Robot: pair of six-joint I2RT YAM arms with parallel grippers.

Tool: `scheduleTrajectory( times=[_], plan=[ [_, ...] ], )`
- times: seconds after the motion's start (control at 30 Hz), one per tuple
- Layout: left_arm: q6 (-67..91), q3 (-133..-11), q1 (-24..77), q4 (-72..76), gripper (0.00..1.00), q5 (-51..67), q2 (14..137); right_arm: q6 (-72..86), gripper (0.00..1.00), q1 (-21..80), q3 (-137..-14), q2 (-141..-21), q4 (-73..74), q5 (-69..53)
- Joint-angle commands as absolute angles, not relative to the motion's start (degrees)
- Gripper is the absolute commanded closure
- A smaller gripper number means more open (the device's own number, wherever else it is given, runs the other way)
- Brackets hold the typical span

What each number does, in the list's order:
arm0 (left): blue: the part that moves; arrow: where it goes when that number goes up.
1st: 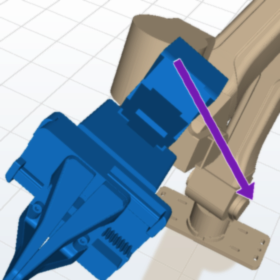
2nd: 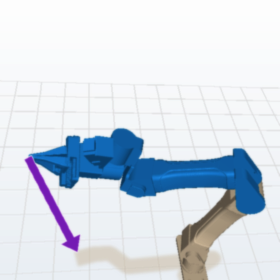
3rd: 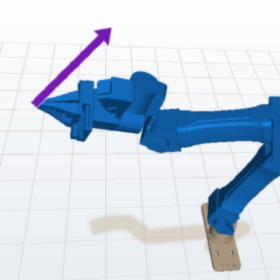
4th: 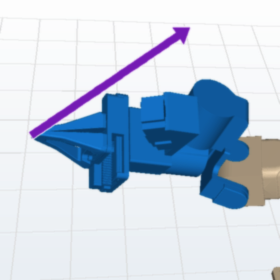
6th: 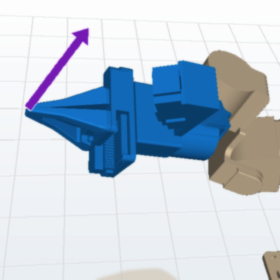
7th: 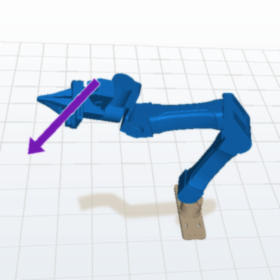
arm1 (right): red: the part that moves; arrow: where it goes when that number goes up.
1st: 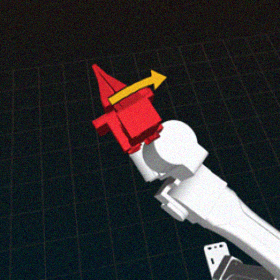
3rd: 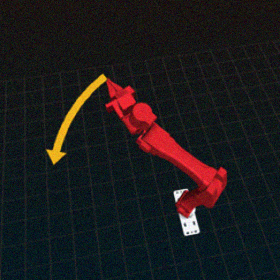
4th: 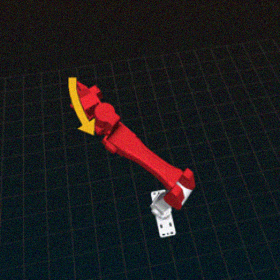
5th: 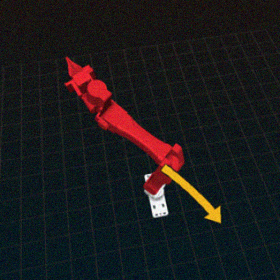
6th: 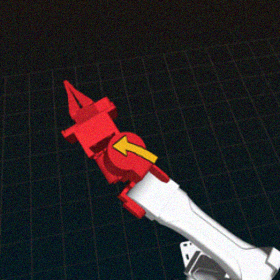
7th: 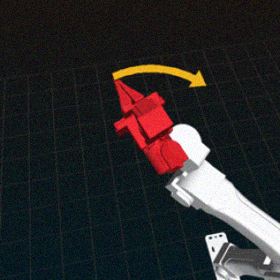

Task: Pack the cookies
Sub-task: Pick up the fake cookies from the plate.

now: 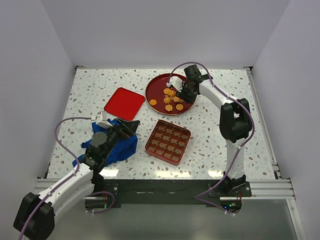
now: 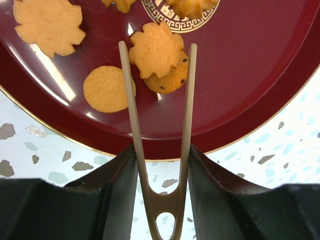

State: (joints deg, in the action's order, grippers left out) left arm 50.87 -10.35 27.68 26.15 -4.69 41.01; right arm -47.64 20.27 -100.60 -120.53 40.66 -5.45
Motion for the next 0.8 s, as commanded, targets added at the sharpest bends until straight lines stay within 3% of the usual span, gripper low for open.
scheduleTrajectory(
  times=[0.0, 0.77],
  plan=[
    [51.8, -9.2, 27.0, 29.5, 0.00, -4.1, 40.6, -48.5, 0.56, 20.6, -102.9, -121.1, 40.0, -4.9],
    [53.3, -7.9, 26.4, 30.9, 0.00, -3.3, 39.9, -51.1, 0.55, 21.5, -101.3, -121.4, 40.2, -3.3]
  ],
)
